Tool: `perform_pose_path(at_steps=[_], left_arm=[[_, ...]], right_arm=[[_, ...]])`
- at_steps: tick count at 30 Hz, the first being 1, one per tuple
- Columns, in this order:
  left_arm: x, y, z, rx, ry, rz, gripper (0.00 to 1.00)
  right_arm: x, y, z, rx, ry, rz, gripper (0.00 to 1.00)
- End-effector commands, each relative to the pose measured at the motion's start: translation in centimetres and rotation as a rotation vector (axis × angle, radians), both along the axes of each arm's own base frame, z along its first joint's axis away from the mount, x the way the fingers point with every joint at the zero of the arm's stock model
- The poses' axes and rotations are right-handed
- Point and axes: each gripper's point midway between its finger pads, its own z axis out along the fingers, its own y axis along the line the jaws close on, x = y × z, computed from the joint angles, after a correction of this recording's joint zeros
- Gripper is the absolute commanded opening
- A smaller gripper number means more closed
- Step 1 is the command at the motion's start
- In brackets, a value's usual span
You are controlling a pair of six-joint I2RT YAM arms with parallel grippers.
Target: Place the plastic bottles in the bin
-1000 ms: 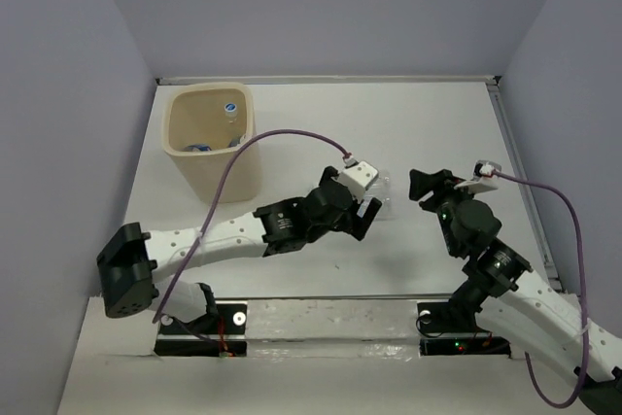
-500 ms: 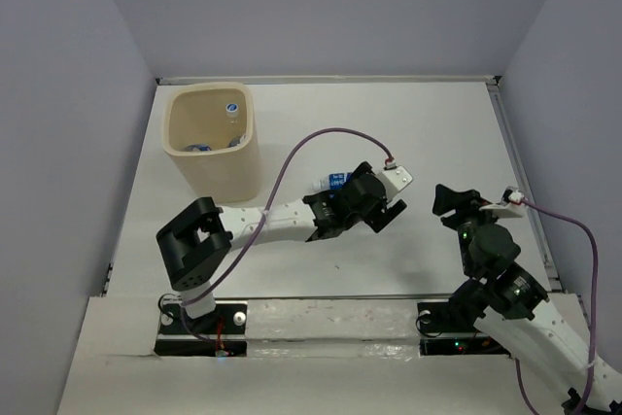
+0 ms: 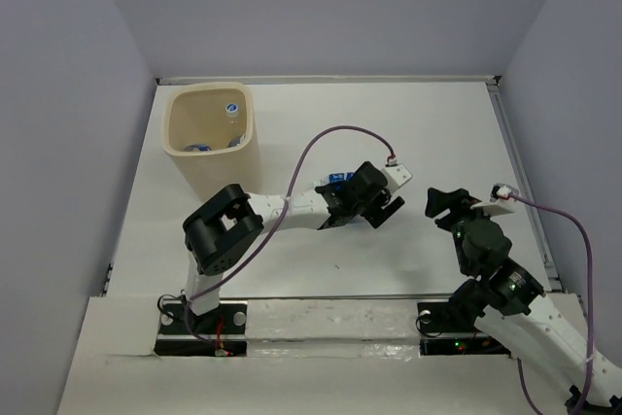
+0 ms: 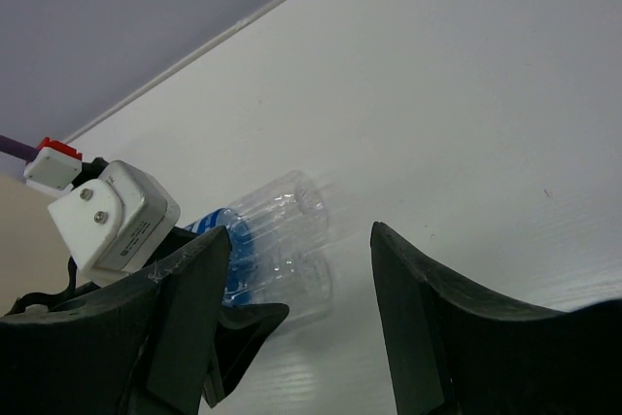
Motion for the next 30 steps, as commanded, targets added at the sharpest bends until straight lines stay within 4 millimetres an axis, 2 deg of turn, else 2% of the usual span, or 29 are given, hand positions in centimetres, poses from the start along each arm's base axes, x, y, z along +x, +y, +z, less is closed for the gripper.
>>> perform_pose_path(at_steps=[1,5,12,16,19,21,23,25,26,28,30], left_arm=[[0.4,-1.3,1.6,-0.069,-0.002,-0.03,0.92],[-0.2,-0.9,0.6,-0.066,0.027,-0.032,0.9],[-1.7,0.0,-0.9,-0.072,0.075,-0.036,0.87],[-2.1,0.3,-1.7,-0.058,0.09,-0.041,0.86],[-2.6,0.1,-1.8,-0.061,0.102,-0.054,0.79],[-3.0,0.1,-1.6,-0.068,0.105,-0.062,0.71],[-3.4,0.3,-1.6,-0.068,0.109,-0.058,0.67],[-3.8,0.7,-0.2,-0.096,0.09,-0.048,0.6],[-4.0,1.0,0.1,-0.102,0.087,-0.048,0.6],[-4.4,1.8,0.5,-0.127,0.087,-0.019,0.53],[-4.5,2.5,2.7,-0.192,0.072,0.009,0.5]], right_arm=[[0.0,0.1,1.4,0.02,-0.025,0.004,0.66],[0.1,0.8,2.1,0.006,-0.025,0.046,0.66],[0.3,4.0,4.4,-0.064,0.004,0.22,0.79],[0.4,4.9,5.5,-0.057,0.001,0.255,0.81],[0.6,5.5,5.8,-0.078,0.003,0.281,0.86],[0.9,5.9,5.9,-0.102,0.015,0.294,0.87],[1.1,6.2,6.1,-0.127,0.019,0.311,0.87],[1.3,6.7,6.3,-0.166,0.022,0.336,0.84],[1.3,6.7,6.5,-0.176,0.015,0.342,0.84],[1.5,6.6,6.9,-0.197,0.009,0.338,0.83],[1.6,6.5,7.6,-0.214,-0.004,0.333,0.82]])
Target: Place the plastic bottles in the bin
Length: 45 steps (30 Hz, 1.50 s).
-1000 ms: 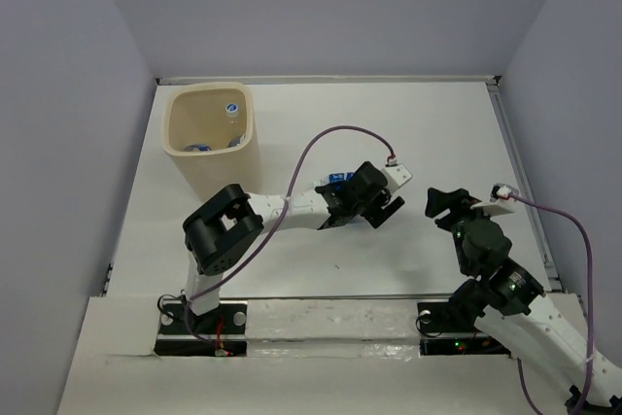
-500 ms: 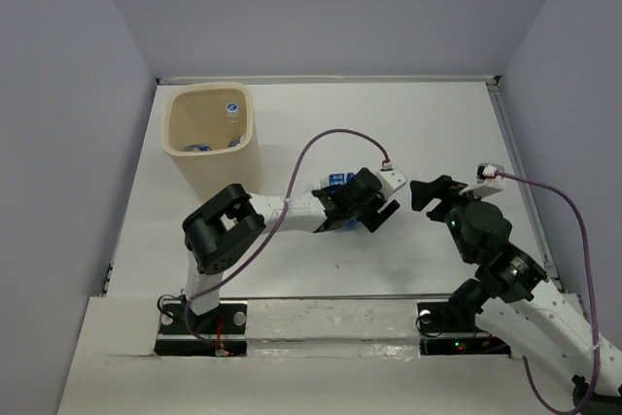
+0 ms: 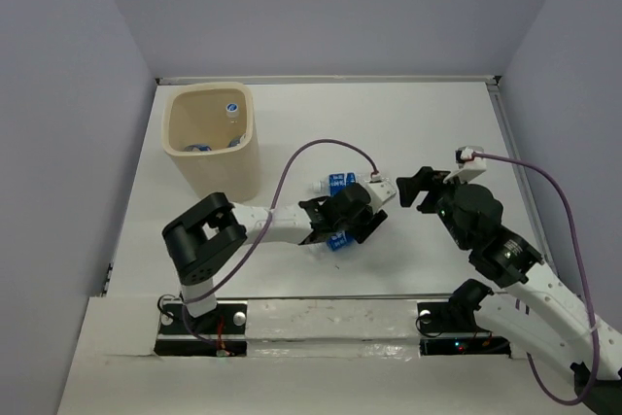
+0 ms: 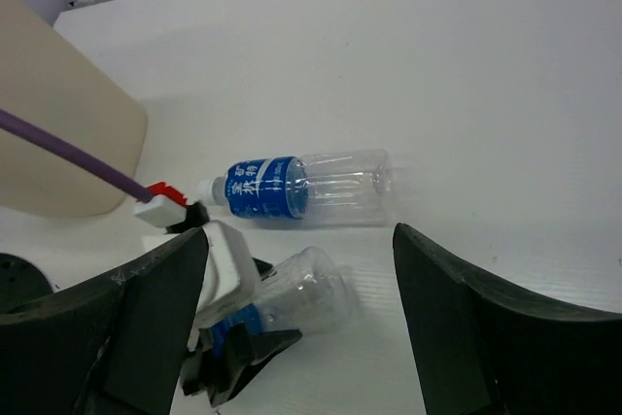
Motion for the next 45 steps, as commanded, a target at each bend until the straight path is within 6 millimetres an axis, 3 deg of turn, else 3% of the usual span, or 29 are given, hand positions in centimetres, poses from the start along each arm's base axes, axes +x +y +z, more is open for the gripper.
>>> perform_pose_path(at_steps=[1,4,5,7,8,10,11,14,15,16,17,22,23,27,35,42,45], left_arm=[[-0.7,1.2,5.4,-0.164,-0.041,0.064,0.47],[-1.6,2.4,7.8,-0.283,-0.035,0.102,0.46],[-1.8,2.9,9.5,-0.334,-0.045,0.118,0.46],[-2.2,4.0,10.0,-0.387,-0.032,0.156,0.46],[-2.2,4.8,11.8,-0.436,-0.055,0.179,0.46],[-2.4,5.9,12.9,-0.477,-0.063,0.209,0.46],[-2.6,6.8,15.2,-0.538,-0.088,0.223,0.46],[-3.0,8.4,17.6,-0.63,-0.102,0.252,0.46],[-2.9,9.7,19.7,-0.694,-0.126,0.288,0.46],[-3.0,10.5,20.0,-0.718,-0.128,0.31,0.46],[-3.1,11.8,21.9,-0.789,-0.141,0.35,0.46],[-3.5,16.0,24.7,-0.922,-0.152,0.461,0.45],[-3.7,17.1,26.0,-0.97,-0.163,0.48,0.45],[-4.2,19.5,27.4,-1.019,-0.167,0.531,0.45],[-4.7,22.3,29.8,-1.054,-0.2,0.575,0.45],[-4.4,24.7,33.4,-1.059,-0.294,0.629,0.45],[-3.8,24.7,34.5,-1.023,-0.336,0.643,0.45]], right_arm=[[0.3,0.0,3.9,-0.025,-0.089,0.023,0.81],[0.7,-0.1,4.5,-0.044,-0.079,0.005,0.81],[0.7,-0.1,5.7,-0.035,-0.091,0.006,0.81],[0.8,0.3,6.4,-0.04,-0.093,0.024,0.81],[1.0,0.8,7.0,-0.052,-0.096,0.048,0.81],[1.3,1.9,6.9,-0.1,-0.086,0.106,0.82],[1.6,2.4,6.6,-0.13,-0.072,0.133,0.82],[2.3,5.9,4.3,-0.245,0.024,0.314,0.83],[2.9,7.0,2.6,-0.284,0.073,0.358,0.83],[2.9,8.1,2.5,-0.292,0.074,0.417,0.84],[3.1,8.6,2.1,-0.33,0.071,0.456,0.84],[3.9,13.0,-1.5,-0.494,0.055,0.763,0.89],[4.1,13.5,-2.2,-0.514,0.063,0.797,0.9],[5.9,15.2,-4.7,-0.603,0.1,0.89,1.0],[9.4,15.2,-11.9,-0.833,0.368,0.947,1.0],[8.8,15.4,-15.4,-0.863,0.463,1.043,1.0],[8.7,15.3,-16.8,-0.874,0.497,1.063,1.0]])
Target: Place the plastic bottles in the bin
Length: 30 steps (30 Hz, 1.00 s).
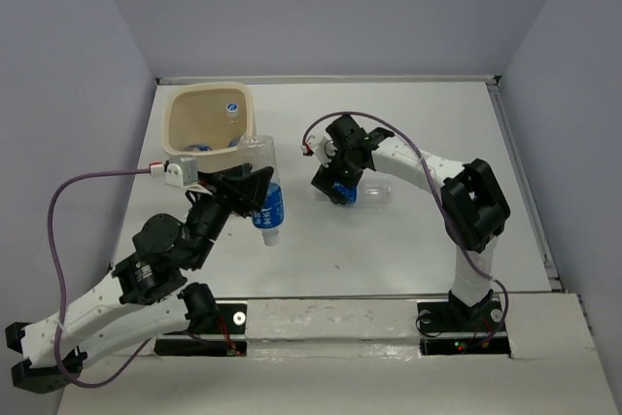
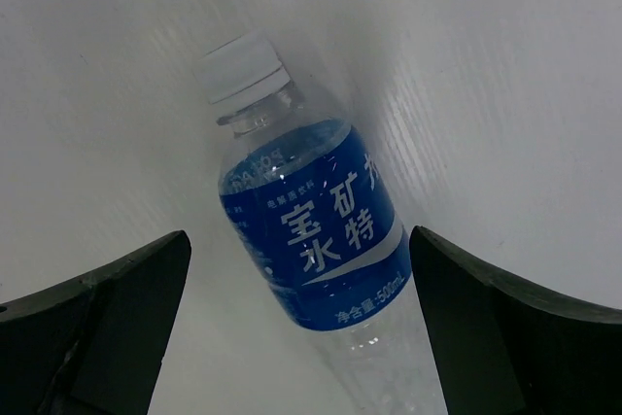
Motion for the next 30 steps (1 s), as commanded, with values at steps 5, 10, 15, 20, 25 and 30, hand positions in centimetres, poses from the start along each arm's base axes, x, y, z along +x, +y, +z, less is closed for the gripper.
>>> perform_pose_path(at_steps=[5,10,15,20,25,30], left_arm=[[2.6,2.0,7.4,0.032,-0.1,0.198,0.42],[4.6,1.7,10.5,0.042,-0.145,0.234,0.4],[8.9,3.6,11.7,0.123,-0.163,0.388,0.39],[12.8,9.5,13.9,0.151,-0.199,0.691,0.39],[16.8,13.8,14.4,0.156,-0.208,0.862,0.39],[18.9,17.8,12.5,0.243,-0.191,1.022,0.39]], right_arm=[[0.5,1.5,-1.1,0.023,0.034,0.07,0.97],[0.5,2.5,-1.3,0.082,0.034,0.061,0.78],[0.3,3.2,-0.2,0.16,0.009,0.036,0.62],[-1.2,4.2,3.5,0.306,-0.046,0.026,0.5],[-3.6,5.9,6.3,0.41,-0.101,0.068,0.5],[-4.8,5.8,10.5,0.505,-0.164,0.076,0.5]])
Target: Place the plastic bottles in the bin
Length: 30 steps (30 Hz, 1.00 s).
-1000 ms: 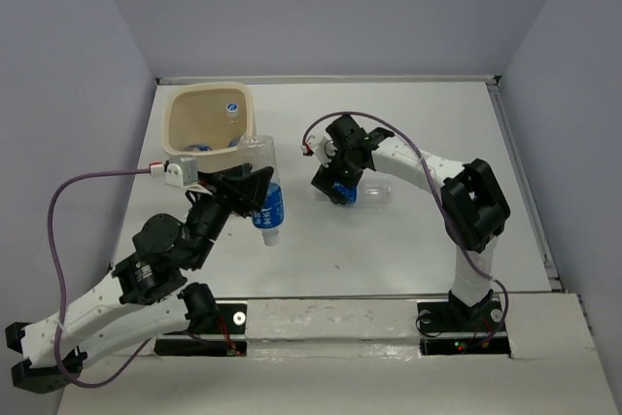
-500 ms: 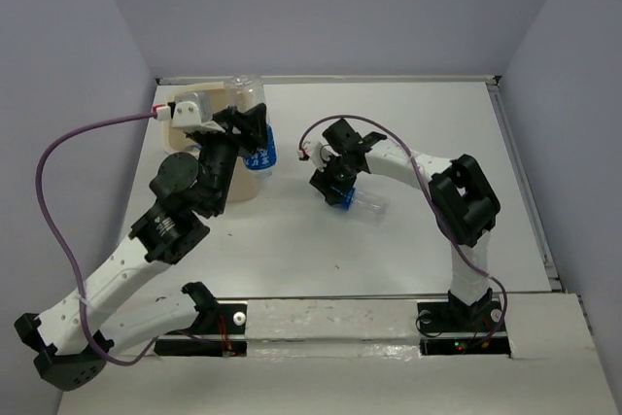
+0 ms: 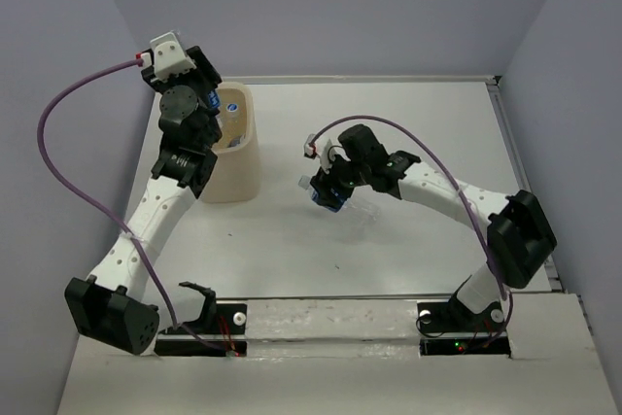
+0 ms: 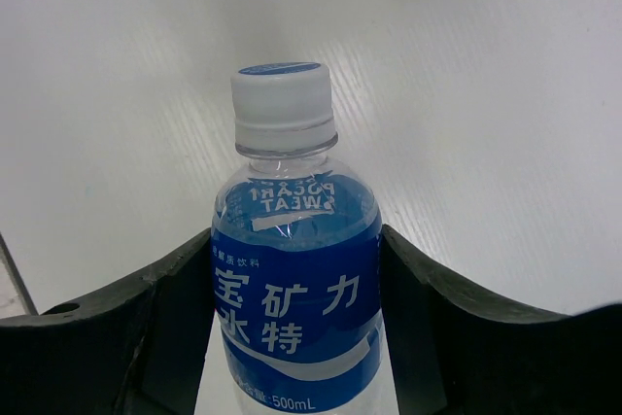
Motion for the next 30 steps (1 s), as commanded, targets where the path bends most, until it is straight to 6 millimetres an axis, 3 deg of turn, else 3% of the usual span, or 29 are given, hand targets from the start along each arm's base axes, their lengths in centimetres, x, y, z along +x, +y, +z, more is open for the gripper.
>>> perform_pose_path(at_steps=[1,3,4,6,9,13,14,16,17,18,21,24,25,27,30], left_arm=[[-0.5,3.6,2.5,0.003,-0.131,0.141,0.4],[-0.5,4.1,1.4,0.031,-0.12,0.175,0.4],[-0.5,4.2,0.2,0.034,-0.126,0.182,0.4],[-0.8,4.3,-0.8,0.025,-0.137,0.186,0.4],[-0.9,4.3,-3.1,-0.002,-0.131,0.178,0.48],[-1.2,3.8,-5.8,-0.017,-0.102,0.14,0.79],[-1.8,3.8,-5.6,-0.029,-0.113,0.132,0.94],[-2.5,3.7,-5.3,-0.045,-0.127,0.116,0.99],[-2.9,3.5,-4.7,-0.055,-0.141,0.098,0.99],[-3.8,3.4,-3.7,-0.064,-0.162,0.076,0.99],[-6.1,3.4,-1.0,-0.132,-0.239,0.017,0.99],[-8.5,3.5,0.3,-0.174,-0.273,-0.03,0.99],[-9.2,3.6,0.9,-0.182,-0.287,-0.042,0.99],[-10.9,3.6,1.6,-0.217,-0.298,-0.08,0.99],[-13.0,2.9,3.0,-0.238,-0.311,-0.173,0.99]], right_arm=[[-0.7,1.7,5.1,0.171,-0.089,0.023,0.5],[-1.4,2.0,6.5,0.224,-0.097,0.043,0.5],[-1.7,2.0,8.3,0.268,-0.126,0.056,0.5],[-2.8,2.2,9.2,0.314,-0.117,0.092,0.5],[-3.8,2.5,11.7,0.379,-0.145,0.109,0.49],[-4.7,3.0,15.9,0.491,-0.199,0.118,0.49],[-4.9,3.1,17.6,0.536,-0.218,0.12,0.49],[-5.0,3.1,19.5,0.582,-0.235,0.115,0.49],[-5.4,3.3,20.1,0.602,-0.224,0.116,0.49],[-5.2,3.6,22.2,0.65,-0.264,0.118,0.49],[-4.9,4.1,24.7,0.71,-0.282,0.097,0.49],[-4.2,5.1,28.3,0.809,-0.293,0.058,0.49],[-3.9,5.9,28.4,0.817,-0.285,0.053,0.49],[-3.8,6.9,31.4,0.896,-0.332,0.042,0.5],[-3.7,8.5,33.5,0.984,-0.362,0.05,0.5]])
